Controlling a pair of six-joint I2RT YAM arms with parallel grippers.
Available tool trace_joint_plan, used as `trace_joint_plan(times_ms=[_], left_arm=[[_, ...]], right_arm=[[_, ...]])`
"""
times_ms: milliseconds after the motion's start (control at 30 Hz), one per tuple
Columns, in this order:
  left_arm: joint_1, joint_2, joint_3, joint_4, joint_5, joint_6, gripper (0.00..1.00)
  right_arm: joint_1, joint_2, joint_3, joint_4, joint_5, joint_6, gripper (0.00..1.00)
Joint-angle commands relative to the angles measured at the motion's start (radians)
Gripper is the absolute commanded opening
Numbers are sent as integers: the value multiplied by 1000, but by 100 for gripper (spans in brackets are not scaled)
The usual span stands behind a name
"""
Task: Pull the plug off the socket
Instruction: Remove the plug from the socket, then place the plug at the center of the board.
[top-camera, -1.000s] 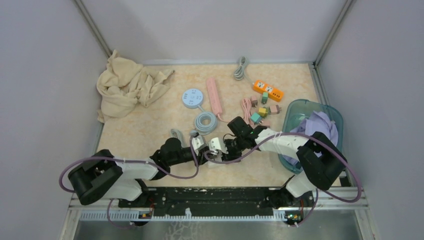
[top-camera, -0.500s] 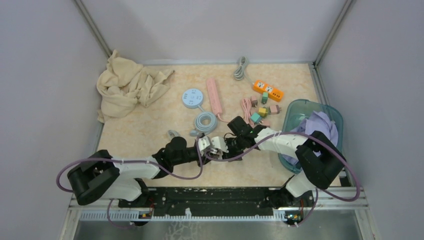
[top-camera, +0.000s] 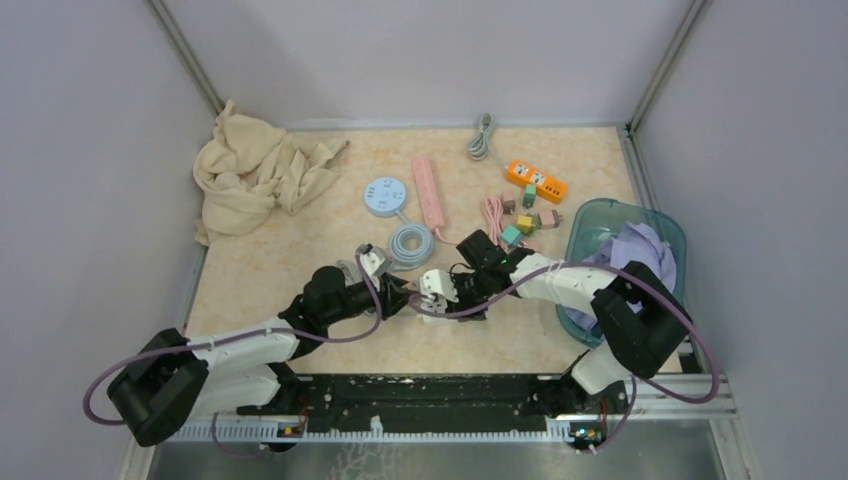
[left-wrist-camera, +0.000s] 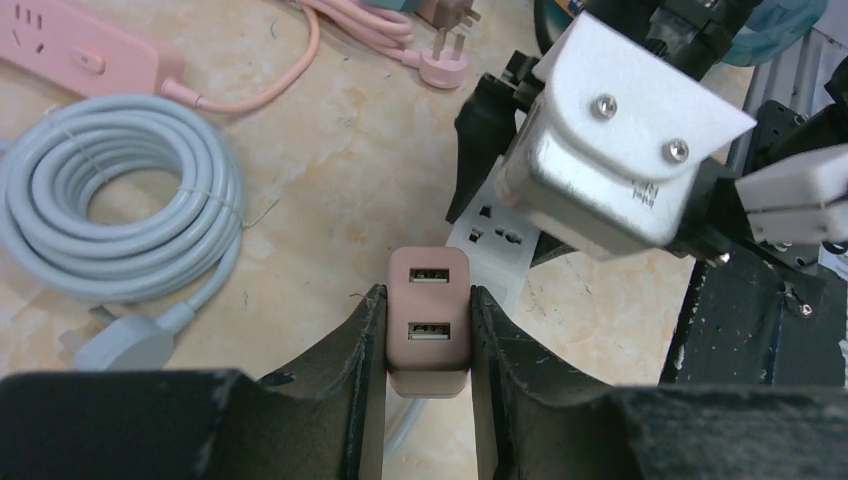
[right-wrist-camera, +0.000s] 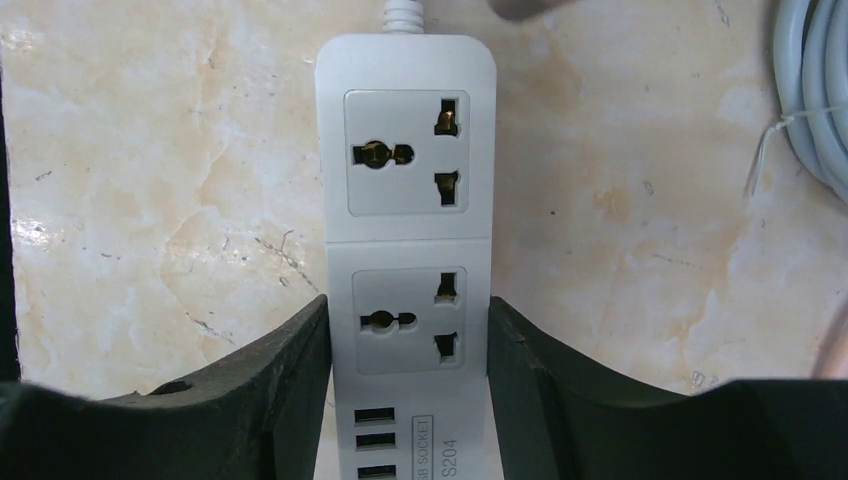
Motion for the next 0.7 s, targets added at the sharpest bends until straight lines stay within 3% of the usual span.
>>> trace_joint_plan(times_ms=[0, 67, 133, 333, 667], left_arm=[[33, -45, -26, -45, 23, -87, 1], [42, -73, -36, -56, 6, -103, 1], [52, -103, -35, -93, -33, -132, 2], [128, -145, -13, -154, -29, -200, 1], [430, -18, 48, -27, 216, -422, 1]], right_arm=[[-35, -41, 44, -4, -9, 47, 59], [-53, -69, 41, 0, -40, 59, 74], [-71, -92, 38, 4, -61, 66, 98], [-123, -143, 38, -6, -94, 66, 99], [-145, -204, 21, 13, -77, 63, 99]])
